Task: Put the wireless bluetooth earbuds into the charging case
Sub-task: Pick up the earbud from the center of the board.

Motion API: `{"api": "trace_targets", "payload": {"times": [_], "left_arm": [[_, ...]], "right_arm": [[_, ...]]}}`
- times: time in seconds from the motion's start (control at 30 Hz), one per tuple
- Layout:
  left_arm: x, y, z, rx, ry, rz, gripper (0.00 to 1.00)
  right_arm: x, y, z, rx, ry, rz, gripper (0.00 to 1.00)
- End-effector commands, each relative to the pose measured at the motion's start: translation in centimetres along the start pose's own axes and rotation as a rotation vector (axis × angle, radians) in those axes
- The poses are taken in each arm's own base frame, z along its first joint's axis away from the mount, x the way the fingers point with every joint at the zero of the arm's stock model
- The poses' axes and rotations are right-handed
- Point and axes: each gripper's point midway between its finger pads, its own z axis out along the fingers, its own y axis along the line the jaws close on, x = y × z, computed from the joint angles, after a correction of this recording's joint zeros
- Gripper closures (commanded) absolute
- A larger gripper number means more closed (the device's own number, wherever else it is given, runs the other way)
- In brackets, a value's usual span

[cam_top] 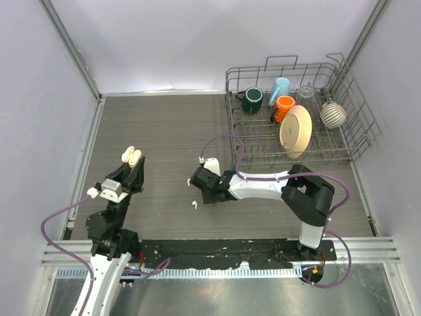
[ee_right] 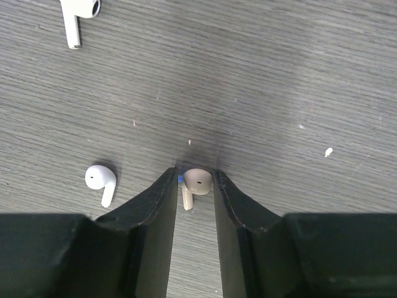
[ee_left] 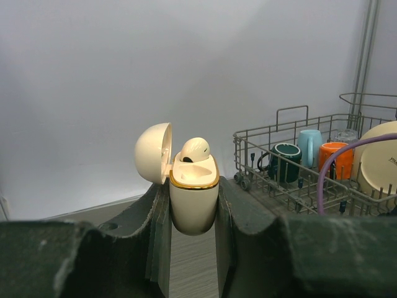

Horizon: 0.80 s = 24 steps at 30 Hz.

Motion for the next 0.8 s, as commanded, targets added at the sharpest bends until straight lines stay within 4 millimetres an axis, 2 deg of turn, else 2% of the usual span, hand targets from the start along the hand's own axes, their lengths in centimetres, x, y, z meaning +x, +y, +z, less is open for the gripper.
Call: {"api": "trace_targets", "payload": {"times": [0.0,0.3,0.4,0.57,0.77], "left_arm": [[-1.86,0.03,0.31,0.001,-0.049,0.008,1.0],[-2.04,0.1,0.23,-0.003,-0.052,0.008,1.0],[-2.05,0.1,0.18,-0.003,-0.051,0.008,1.0],[-2.19,0.15,0.11,-0.006,-0.055,0.009,1.0],[-2.18,0.09,0.16,-0.003,-0.054,0.007,1.0]], "right_arm": [[0.28,-0.43,0.16,0.039,0.025,-0.005,0.64],[-0.15,-0.1,0.35,0.04,0.035,0.004,0.61],[-0.19,-0.25,0.41,0.05,0.034,0.01,0.69],[-0.1,-0.3,0.49,0.049,0.04,0.018,0.73],[-0.41,-0.25,0.28,0.046,0.032,0.022,0.84]]}}
